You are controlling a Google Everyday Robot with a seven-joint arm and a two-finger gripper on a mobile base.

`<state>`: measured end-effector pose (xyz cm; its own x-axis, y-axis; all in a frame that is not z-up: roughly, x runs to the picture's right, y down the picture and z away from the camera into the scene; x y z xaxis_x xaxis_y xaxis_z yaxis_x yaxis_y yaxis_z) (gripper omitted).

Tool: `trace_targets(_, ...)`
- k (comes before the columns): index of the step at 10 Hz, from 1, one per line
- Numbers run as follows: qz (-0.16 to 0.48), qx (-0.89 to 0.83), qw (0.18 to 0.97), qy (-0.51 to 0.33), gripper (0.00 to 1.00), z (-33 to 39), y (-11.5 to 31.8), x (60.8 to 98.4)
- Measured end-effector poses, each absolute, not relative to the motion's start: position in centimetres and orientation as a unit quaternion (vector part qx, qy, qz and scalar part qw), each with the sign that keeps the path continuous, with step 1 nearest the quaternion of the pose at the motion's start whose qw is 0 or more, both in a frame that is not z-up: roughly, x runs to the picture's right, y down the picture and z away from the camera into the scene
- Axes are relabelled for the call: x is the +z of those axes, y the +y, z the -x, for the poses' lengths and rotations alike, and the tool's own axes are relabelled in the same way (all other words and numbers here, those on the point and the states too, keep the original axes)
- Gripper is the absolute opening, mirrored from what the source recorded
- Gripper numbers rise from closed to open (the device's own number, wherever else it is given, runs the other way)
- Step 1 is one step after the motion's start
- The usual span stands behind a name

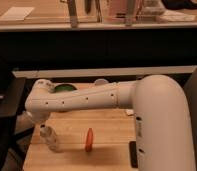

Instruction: Knock the bottle over

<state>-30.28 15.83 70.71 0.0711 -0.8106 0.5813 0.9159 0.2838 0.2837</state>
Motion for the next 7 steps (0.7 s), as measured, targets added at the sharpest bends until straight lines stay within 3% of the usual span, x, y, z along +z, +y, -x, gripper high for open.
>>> trace_targets(7, 0.07, -0.591, 0.73, -0.336, 0.0, 30.72, 15.97, 70.81)
